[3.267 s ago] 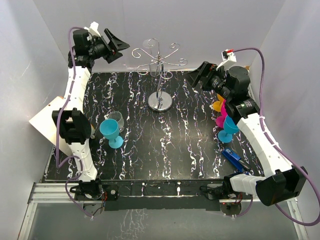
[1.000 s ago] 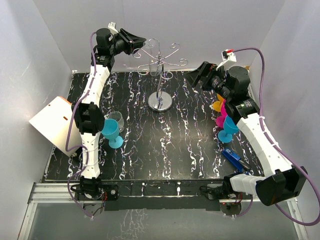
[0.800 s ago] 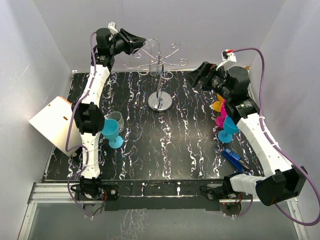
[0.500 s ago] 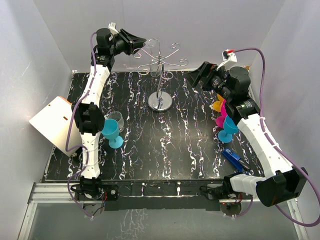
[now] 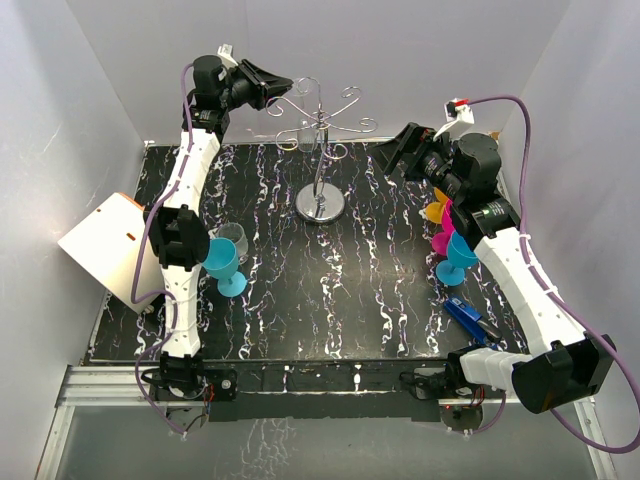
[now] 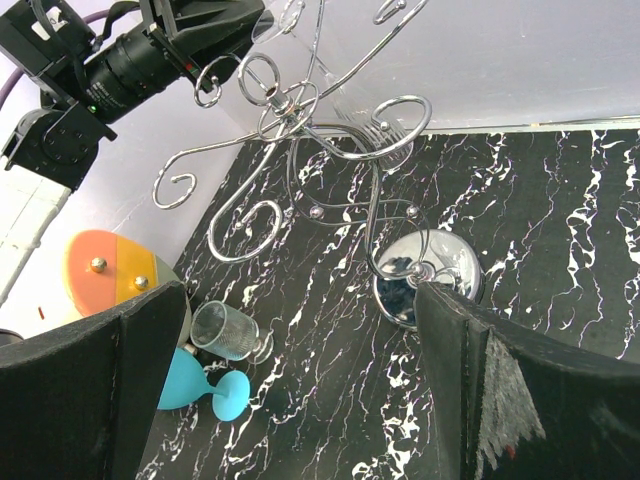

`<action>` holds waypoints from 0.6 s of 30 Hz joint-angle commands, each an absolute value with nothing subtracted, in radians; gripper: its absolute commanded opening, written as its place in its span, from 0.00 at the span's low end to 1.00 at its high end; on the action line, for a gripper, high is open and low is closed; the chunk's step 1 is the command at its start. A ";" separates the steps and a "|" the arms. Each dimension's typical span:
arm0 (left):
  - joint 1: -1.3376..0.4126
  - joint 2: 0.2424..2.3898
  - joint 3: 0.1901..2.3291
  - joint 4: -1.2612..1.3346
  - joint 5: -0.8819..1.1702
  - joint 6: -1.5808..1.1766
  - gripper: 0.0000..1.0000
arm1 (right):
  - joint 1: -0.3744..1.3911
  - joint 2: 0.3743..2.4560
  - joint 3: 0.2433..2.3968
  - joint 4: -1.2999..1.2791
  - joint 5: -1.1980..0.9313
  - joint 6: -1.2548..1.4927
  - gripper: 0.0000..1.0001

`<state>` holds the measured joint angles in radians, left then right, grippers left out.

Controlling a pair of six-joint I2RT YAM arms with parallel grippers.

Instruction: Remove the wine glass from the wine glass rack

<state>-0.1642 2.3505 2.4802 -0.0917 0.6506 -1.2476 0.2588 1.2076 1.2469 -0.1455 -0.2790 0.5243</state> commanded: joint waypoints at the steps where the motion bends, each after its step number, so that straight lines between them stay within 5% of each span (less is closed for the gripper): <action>1: -0.187 2.349 2.529 -0.112 0.693 -1.245 0.16 | 0.253 1.176 1.252 -0.077 -0.266 0.522 0.98; 8: -0.192 2.349 2.530 -0.155 0.690 -1.215 0.26 | 0.253 1.174 1.251 -0.076 -0.265 0.521 0.98; 18: -0.192 2.355 2.531 -0.151 0.708 -1.215 0.18 | 0.253 1.171 1.248 -0.075 -0.261 0.520 0.98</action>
<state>-0.1677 2.3512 2.4928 -0.1444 0.6510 -1.2140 0.2588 1.2045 1.2469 -0.1452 -0.2787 0.5243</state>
